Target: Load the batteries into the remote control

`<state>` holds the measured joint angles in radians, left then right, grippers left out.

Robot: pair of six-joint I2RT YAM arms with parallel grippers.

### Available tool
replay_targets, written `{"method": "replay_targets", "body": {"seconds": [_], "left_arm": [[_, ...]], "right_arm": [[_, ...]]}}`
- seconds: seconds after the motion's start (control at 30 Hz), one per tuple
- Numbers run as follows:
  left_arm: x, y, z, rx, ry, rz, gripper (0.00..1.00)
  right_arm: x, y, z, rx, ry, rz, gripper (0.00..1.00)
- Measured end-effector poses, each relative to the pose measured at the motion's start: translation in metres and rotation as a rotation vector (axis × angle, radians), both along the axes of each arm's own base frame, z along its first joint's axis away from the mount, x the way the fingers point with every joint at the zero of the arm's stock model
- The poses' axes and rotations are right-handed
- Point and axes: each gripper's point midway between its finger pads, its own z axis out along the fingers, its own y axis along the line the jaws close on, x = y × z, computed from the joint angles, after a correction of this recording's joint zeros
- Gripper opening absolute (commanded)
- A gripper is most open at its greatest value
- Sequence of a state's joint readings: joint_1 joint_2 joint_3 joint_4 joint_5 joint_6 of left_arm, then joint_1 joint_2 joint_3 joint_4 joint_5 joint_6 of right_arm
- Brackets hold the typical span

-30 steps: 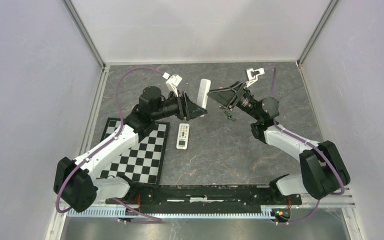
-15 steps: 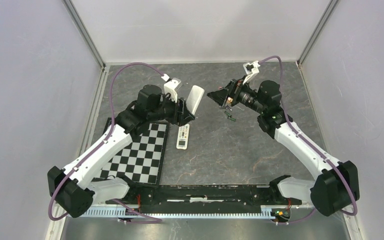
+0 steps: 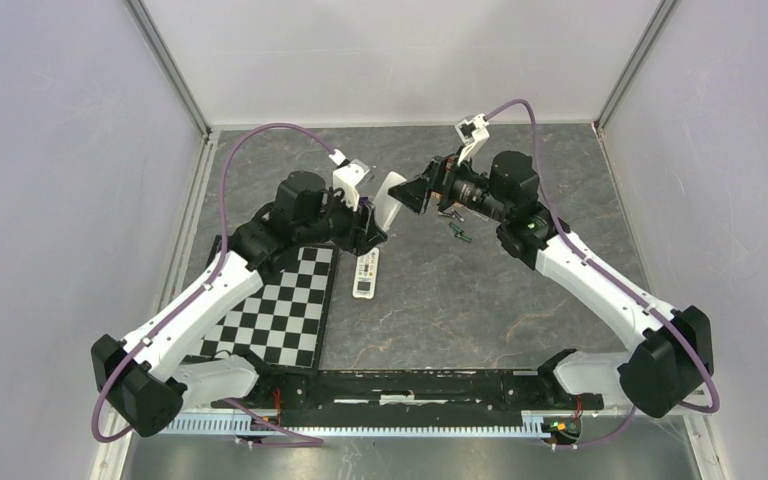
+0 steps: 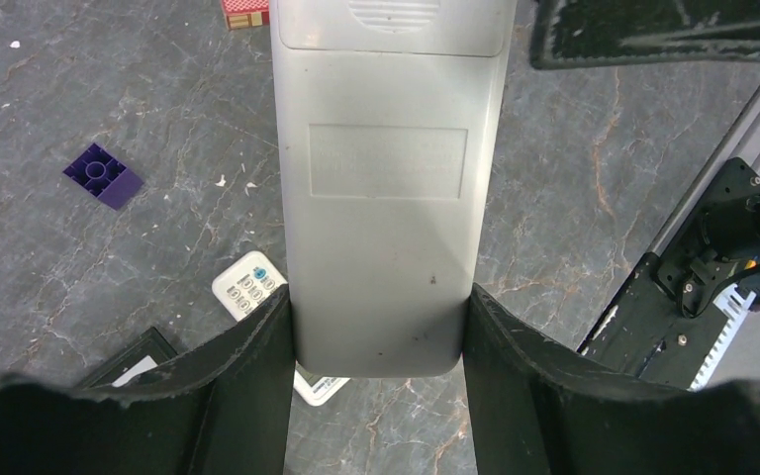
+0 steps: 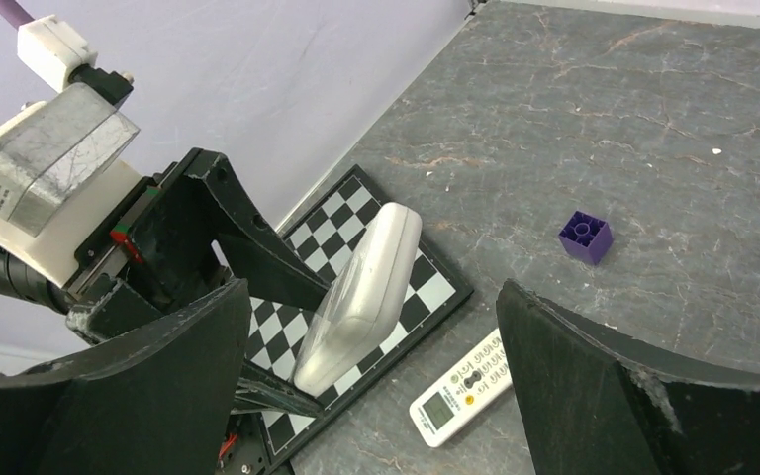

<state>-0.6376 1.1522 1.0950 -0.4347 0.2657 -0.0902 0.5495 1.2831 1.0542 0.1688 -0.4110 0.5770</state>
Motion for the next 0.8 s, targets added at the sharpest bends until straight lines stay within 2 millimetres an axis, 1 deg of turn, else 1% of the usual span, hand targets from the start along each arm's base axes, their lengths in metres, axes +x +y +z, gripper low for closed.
{"method": "replay_targets", "body": {"seconds": [0.07,0.17,0.2,0.3,0.37,0.4,0.43,0.5,0.53,0.63,0.67,0.8], "left_arm": [[0.0,0.0,0.001,0.003,-0.008,-0.001,0.13],[-0.002,0.0,0.004,0.001,-0.023,-0.008,0.13],[-0.003,0.0,0.005,0.001,-0.027,-0.01,0.13],[-0.004,0.002,0.008,0.001,-0.044,-0.011,0.13],[-0.002,0.004,0.008,0.007,-0.049,-0.002,0.13],[-0.002,0.004,0.008,0.011,-0.052,0.002,0.14],[-0.001,0.005,0.007,0.012,-0.053,0.003,0.17],[-0.001,0.005,0.007,0.014,-0.054,0.007,0.34],[0.001,0.007,0.007,0.02,-0.06,0.015,0.46],[0.004,0.009,0.004,0.047,-0.082,0.031,0.96],[0.004,0.01,0.005,0.045,-0.084,0.04,1.0],[0.013,0.023,0.023,0.006,-0.12,0.154,1.0]], "right_arm": [[0.001,0.003,0.001,0.0,0.003,-0.001,0.97],[0.005,0.008,-0.005,-0.004,0.029,0.0,0.86],[0.006,0.011,-0.008,-0.006,0.044,0.003,0.81],[0.011,0.019,-0.015,-0.01,0.09,0.01,0.62],[0.013,0.022,-0.015,-0.007,0.106,0.013,0.49],[0.012,0.023,-0.015,-0.002,0.116,0.017,0.42],[0.01,0.025,-0.013,0.001,0.122,0.024,0.36],[0.007,0.028,-0.011,0.014,0.135,0.034,0.19],[0.006,0.029,-0.009,0.031,0.155,0.035,0.13],[0.001,0.033,-0.001,0.072,0.203,0.043,0.02],[0.001,0.033,-0.001,0.073,0.206,0.045,0.0],[0.005,0.028,-0.004,0.071,0.221,0.023,0.0]]}}
